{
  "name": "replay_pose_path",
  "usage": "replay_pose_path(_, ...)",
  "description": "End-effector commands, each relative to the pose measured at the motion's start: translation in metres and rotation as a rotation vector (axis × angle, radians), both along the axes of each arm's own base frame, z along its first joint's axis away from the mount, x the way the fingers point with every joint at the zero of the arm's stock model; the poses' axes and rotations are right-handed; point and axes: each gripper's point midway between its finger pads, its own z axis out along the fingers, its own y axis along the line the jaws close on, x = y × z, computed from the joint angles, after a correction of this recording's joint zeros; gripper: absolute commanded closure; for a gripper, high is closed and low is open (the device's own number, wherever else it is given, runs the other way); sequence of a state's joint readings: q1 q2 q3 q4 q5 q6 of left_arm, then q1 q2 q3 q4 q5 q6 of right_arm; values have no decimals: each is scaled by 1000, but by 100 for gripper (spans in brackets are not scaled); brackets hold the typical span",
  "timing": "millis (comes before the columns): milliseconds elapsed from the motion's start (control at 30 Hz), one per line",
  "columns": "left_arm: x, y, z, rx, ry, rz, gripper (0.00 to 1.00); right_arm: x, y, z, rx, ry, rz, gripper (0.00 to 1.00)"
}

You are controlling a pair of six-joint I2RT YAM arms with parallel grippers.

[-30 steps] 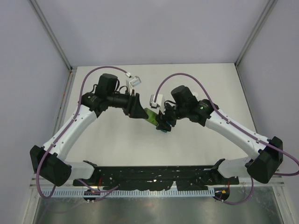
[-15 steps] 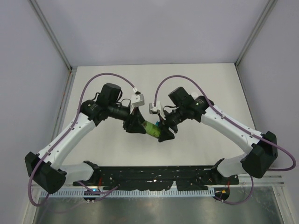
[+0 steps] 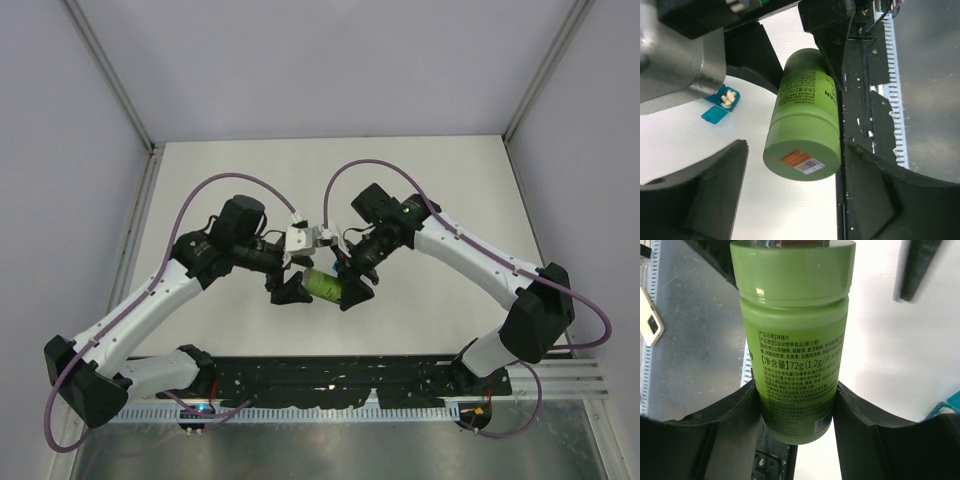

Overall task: Sort the pills into containers
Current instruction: Screw the lid of the pill bottle onto the pill bottle.

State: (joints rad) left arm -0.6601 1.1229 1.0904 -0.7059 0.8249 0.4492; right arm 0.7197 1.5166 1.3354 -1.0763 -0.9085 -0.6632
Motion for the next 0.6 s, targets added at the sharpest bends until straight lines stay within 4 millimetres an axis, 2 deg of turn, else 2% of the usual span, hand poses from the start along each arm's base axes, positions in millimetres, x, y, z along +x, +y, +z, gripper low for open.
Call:
replay_pose_path(0,22,0,13,-24,-78,90,3,13,20,37,156,-121,3,94)
replay_pose_path(33,24,2,17,-33,-75,104,0,13,20,35,153,-130,-1,94)
replay_pose_path(233,32,12,47,-113,4,196,0,27,20,31,119,-217,-69,94)
replay_pose_path(400,38,15,70,-182,128,263,0,51,22,39,110,-331,-186,94)
replay_pose_path(567,50,14,84,-225,274,322,0,74,23,43,76,-455,-289,95)
